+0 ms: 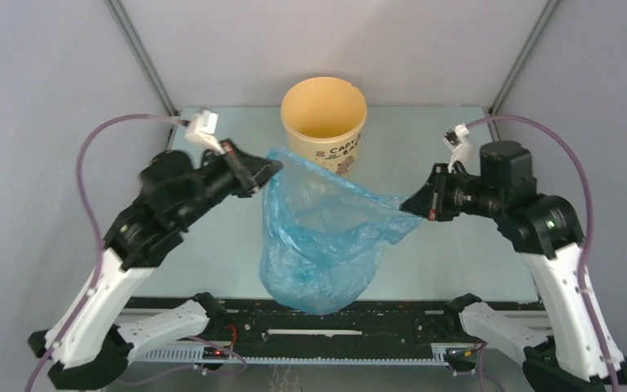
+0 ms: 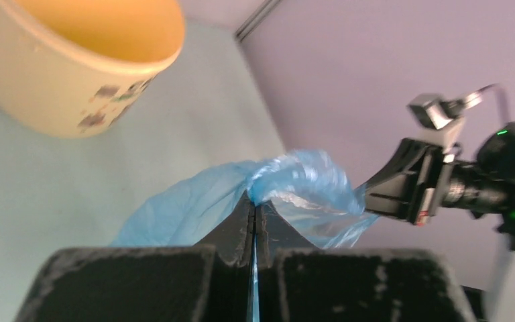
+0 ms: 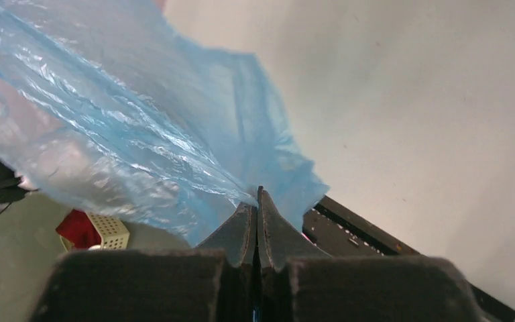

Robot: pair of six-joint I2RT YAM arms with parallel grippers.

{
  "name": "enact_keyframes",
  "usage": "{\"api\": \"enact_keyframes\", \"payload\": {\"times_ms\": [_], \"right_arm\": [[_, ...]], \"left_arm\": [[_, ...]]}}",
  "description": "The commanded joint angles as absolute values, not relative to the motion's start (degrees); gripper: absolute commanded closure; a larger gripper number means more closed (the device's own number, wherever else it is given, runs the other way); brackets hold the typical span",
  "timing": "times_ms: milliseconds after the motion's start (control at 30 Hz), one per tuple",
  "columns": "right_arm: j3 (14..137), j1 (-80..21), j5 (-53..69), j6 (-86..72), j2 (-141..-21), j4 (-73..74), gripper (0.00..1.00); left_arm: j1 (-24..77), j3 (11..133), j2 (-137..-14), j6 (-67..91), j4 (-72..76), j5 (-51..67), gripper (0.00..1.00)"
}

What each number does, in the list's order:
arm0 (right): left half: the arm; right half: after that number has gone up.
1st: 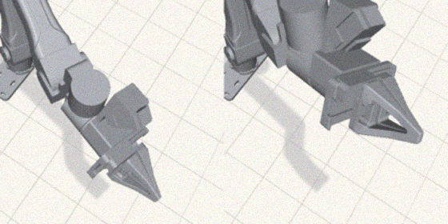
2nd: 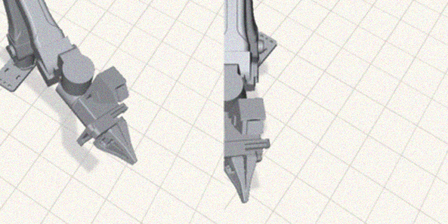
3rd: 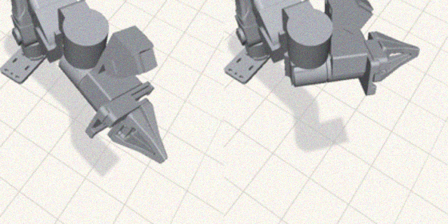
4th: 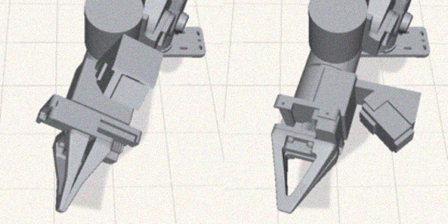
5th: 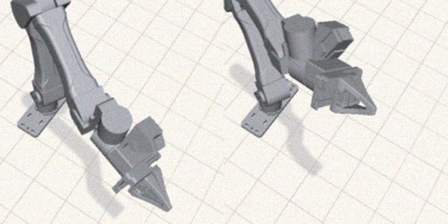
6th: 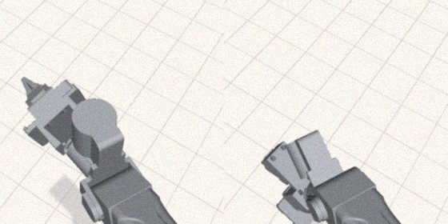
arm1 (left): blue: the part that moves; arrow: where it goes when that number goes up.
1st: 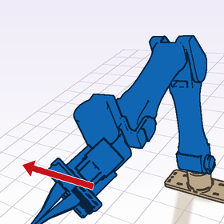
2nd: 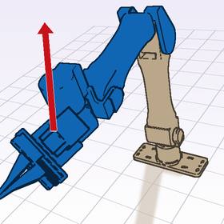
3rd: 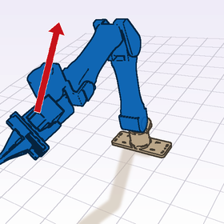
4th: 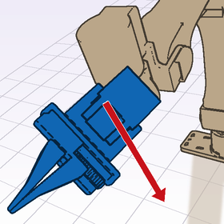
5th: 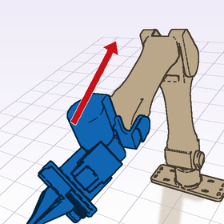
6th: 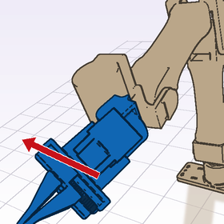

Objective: Put the trash bags into the trash bin

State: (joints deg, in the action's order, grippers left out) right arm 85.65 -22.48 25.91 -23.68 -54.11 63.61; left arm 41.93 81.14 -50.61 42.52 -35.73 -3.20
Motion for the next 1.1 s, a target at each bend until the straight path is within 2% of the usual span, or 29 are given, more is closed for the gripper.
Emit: {"api": "enact_keyframes", "payload": {"times_ms": [0,233,267,467,533,667,867,933,967,1067], "right_arm": [[84.19,-19.69,24.26,-22.59,-55.43,65.60,1.00],[84.07,-18.06,19.50,-21.83,-54.99,68.56,0.98],[83.84,-18.02,17.77,-22.14,-55.74,69.28,0.94],[85.80,-17.49,9.81,-22.20,-62.79,74.55,0.53],[87.90,-17.49,6.81,-22.13,-64.07,76.51,0.44],[92.63,-17.70,2.11,-24.52,-64.48,81.34,0.19],[91.21,-19.24,0.38,-33.24,-61.18,84.66,0.10],[85.93,-19.58,4.85,-35.25,-58.03,81.90,0.07],[82.10,-19.64,8.39,-36.21,-56.20,79.48,0.01],[72.77,-20.42,20.20,-39.89,-52.59,71.45,0.00]], "left_arm": [[41.10,79.73,-55.29,41.06,-39.39,0.19,1.00],[40.93,76.99,-55.00,41.69,-35.23,7.56,1.00],[40.92,76.45,-55.24,42.92,-35.07,7.30,1.00],[39.60,74.94,-56.32,50.00,-33.99,4.43,1.00],[38.70,74.32,-56.35,51.72,-33.04,4.29,1.00],[38.29,73.38,-56.58,53.00,-31.01,4.72,1.00],[38.31,71.87,-57.32,54.91,-28.74,5.25,1.00],[38.27,71.65,-57.67,55.39,-27.75,5.68,1.00],[38.21,71.75,-57.99,55.45,-27.48,6.09,1.00],[38.07,72.27,-58.87,55.46,-27.47,7.48,1.00]]}}
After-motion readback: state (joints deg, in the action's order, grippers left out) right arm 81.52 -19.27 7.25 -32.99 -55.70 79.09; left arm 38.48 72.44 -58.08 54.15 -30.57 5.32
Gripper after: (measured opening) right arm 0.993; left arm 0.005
